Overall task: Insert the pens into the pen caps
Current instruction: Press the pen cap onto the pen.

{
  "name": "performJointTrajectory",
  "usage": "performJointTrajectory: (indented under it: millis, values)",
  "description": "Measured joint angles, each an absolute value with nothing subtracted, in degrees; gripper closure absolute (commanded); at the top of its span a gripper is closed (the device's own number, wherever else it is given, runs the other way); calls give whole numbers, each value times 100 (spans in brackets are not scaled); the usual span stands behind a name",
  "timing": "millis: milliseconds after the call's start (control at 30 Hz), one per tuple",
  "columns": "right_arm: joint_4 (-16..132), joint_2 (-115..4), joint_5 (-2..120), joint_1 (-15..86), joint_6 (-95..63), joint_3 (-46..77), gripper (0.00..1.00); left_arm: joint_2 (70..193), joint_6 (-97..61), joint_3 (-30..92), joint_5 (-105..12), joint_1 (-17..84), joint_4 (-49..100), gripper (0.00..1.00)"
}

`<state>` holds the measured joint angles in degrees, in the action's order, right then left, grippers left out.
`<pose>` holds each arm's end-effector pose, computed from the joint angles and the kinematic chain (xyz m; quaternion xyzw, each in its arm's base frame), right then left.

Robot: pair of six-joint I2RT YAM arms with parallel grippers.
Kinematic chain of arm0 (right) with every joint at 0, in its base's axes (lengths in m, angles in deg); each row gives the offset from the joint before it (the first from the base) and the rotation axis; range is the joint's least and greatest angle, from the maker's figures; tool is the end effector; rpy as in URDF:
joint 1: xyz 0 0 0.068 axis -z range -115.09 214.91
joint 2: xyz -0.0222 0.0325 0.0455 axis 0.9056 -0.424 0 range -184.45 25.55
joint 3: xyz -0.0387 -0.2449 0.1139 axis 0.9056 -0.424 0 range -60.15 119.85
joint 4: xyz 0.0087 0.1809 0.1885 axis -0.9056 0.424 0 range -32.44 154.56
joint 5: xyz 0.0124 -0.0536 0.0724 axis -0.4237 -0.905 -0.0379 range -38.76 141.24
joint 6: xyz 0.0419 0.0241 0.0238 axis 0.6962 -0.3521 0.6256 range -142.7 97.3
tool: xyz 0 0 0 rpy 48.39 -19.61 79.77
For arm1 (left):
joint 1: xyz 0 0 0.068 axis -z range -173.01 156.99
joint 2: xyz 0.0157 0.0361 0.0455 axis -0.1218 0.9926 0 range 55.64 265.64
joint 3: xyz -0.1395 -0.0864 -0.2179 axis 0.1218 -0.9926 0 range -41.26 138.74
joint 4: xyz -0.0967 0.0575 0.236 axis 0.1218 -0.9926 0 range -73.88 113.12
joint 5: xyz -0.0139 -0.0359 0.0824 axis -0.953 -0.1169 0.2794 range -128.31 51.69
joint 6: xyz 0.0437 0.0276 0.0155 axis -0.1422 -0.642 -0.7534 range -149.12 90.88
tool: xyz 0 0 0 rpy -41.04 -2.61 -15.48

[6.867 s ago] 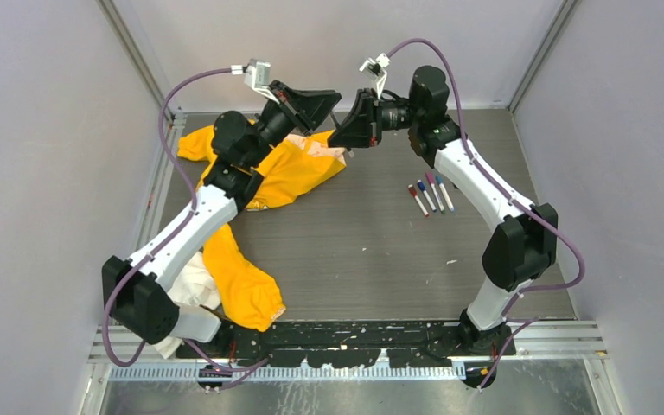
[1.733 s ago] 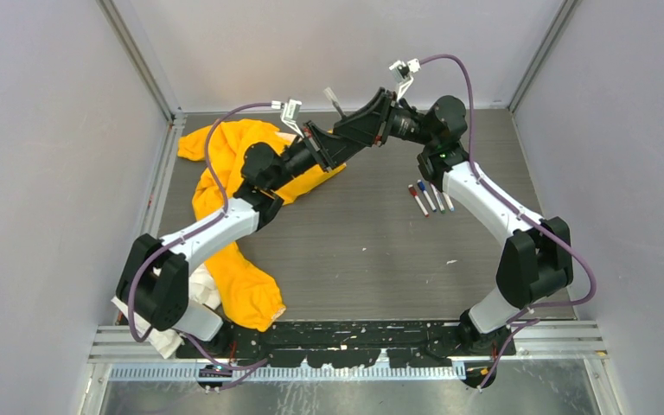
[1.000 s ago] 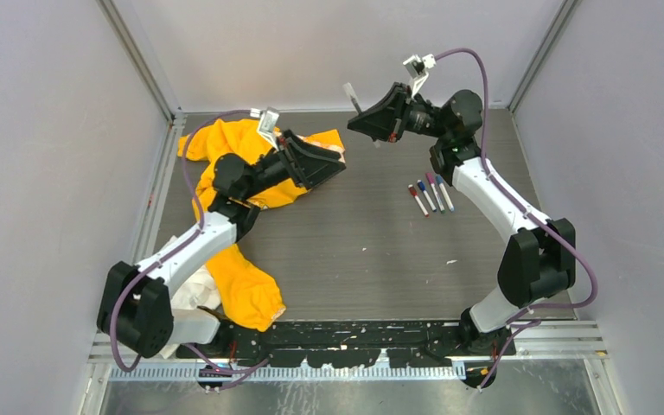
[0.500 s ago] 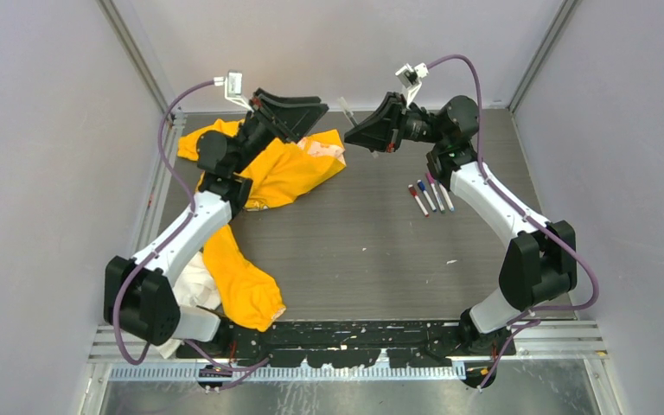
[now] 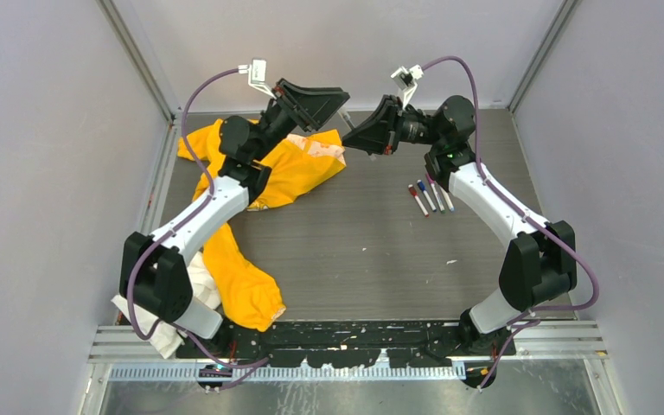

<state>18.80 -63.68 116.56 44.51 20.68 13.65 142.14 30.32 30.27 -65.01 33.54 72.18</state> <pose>0.3169 0.1523 0.4055 -0.3497 0.5431 0.6233 0.4406 0.3004 -0.1679 0.4309 0.0665 0.4952 -0.6652 0.5548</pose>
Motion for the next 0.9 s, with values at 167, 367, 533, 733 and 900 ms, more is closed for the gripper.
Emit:
performJointTrajectory:
  millis: [167, 367, 533, 733, 900]
  values:
    - [2011, -6370, 11654, 4444, 1995, 1365, 99, 14321, 3054, 3075, -6490, 3428, 7209, 45]
    - [2169, -6370, 11639, 4444, 1921, 1371, 99, 14330, 3073, 3075, -6492, 3498, 7214, 97]
    - [2446, -6375, 11639, 4442, 1770, 1513, 99, 14352, 3049, 3071, -6481, 3518, 7246, 99]
    - [3279, -6412, 11730, 4462, 1233, 1880, 99, 14352, 2920, 3018, -6195, 3653, 7292, 99]
    - [4267, -6565, 11824, 4521, 647, 2348, 99, 14306, 2483, 3167, -5633, 3861, 6678, 99]
